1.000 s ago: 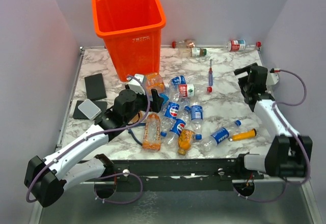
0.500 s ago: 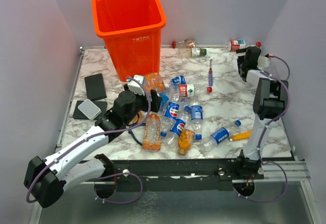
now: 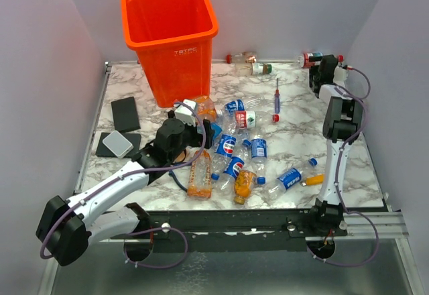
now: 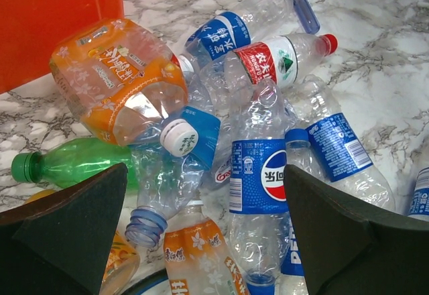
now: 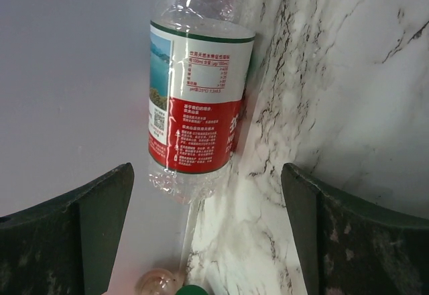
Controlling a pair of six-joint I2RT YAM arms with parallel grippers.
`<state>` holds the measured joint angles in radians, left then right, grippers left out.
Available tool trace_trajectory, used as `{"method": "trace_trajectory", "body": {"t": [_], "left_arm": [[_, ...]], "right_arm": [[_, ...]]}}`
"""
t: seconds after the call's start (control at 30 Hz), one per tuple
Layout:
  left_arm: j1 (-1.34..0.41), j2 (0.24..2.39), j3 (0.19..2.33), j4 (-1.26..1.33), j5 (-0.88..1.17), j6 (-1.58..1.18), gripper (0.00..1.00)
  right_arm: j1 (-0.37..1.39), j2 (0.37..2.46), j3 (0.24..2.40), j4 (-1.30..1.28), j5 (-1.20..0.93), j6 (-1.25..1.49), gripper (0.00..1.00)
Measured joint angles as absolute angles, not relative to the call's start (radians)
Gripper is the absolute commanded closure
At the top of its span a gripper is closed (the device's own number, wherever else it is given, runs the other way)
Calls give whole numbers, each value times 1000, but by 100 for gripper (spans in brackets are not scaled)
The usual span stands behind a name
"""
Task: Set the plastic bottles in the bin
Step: Pick up the plastic bottle from the corner of the board.
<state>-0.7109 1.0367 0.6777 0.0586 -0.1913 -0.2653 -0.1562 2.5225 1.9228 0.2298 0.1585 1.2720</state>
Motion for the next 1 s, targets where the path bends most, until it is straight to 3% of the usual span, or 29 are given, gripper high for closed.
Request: {"method": "trace_trajectory", "body": {"t": [0.9,1.0], "left_arm": [[-711,1104,678,60,-191,-225,1],[-711,1109,678,60,-192,-223,1]], "right_arm": [[-159,2815,2341,192,113,1396,19],[-159,2834,2369,189,105,1402,25]]}}
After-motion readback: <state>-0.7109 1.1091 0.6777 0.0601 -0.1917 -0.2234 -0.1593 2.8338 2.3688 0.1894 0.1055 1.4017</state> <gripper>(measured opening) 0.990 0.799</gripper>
